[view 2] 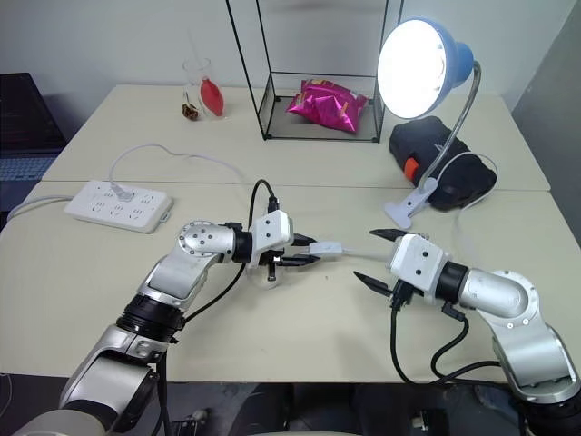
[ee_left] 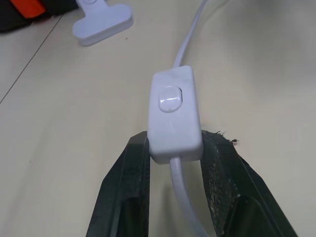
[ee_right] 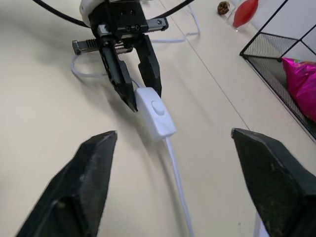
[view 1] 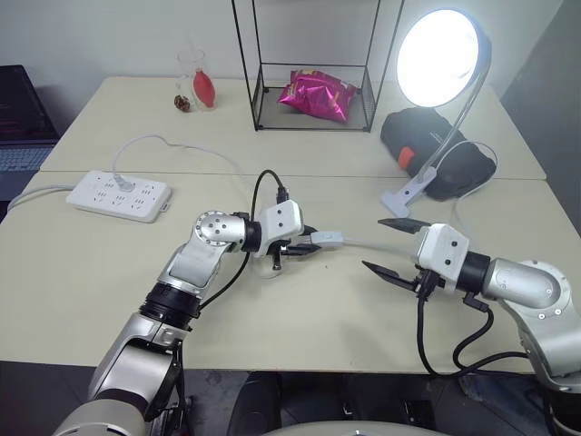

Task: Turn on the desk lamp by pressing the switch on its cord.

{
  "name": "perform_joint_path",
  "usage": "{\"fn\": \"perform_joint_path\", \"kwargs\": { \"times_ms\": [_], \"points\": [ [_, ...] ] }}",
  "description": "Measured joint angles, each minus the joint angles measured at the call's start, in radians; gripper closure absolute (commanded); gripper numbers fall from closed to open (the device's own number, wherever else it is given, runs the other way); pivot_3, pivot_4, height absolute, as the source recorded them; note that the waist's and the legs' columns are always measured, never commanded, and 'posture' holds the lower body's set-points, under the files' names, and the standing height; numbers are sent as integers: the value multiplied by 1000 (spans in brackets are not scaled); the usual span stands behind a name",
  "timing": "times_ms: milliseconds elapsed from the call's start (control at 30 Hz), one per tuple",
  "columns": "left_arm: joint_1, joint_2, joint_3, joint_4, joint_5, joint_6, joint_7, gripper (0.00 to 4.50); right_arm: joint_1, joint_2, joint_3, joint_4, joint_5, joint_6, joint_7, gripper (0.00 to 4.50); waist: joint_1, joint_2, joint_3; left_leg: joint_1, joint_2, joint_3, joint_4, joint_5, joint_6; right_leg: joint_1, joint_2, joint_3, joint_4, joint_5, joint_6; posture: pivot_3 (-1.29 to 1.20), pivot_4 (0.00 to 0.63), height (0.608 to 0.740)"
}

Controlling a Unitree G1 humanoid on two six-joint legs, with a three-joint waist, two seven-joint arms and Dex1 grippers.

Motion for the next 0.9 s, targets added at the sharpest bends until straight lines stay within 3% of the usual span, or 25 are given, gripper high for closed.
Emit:
{"fn": "perform_joint_path", "kwargs": {
  "times_ms": [200, 433, 567, 900],
  "points": [
    [-19, -46, -4, 74, 25, -29, 20, 3388, 6, -90, -4, -1, 65, 63, 52, 10, 0, 0, 0, -1, 0, 0, -1, 0, 0, 0, 0, 0, -1, 0, 0, 0, 150, 740],
    [-27, -65, -12, 117, 50, -59, 21, 3388, 27, -105, -19, -29, 128, 99, 57, 10, 0, 0, 0, -1, 0, 0, -1, 0, 0, 0, 0, 0, -1, 0, 0, 0, 150, 740],
    [-30, -63, -12, 123, 60, -77, 19, 2220, 45, -106, -18, -33, 128, 100, 48, 0, -1, 0, 0, -1, 0, 0, 0, 0, 0, 0, 0, 0, -1, 0, 0, 0, 150, 740],
    [-9, 19, 13, 32, 47, -82, -23, 275, 40, -105, -12, -10, 129, 97, 40, 0, -1, 0, 0, -1, 0, 0, -1, 0, 0, 0, 0, 0, -1, 0, 0, 0, 150, 740]
  ]
}}
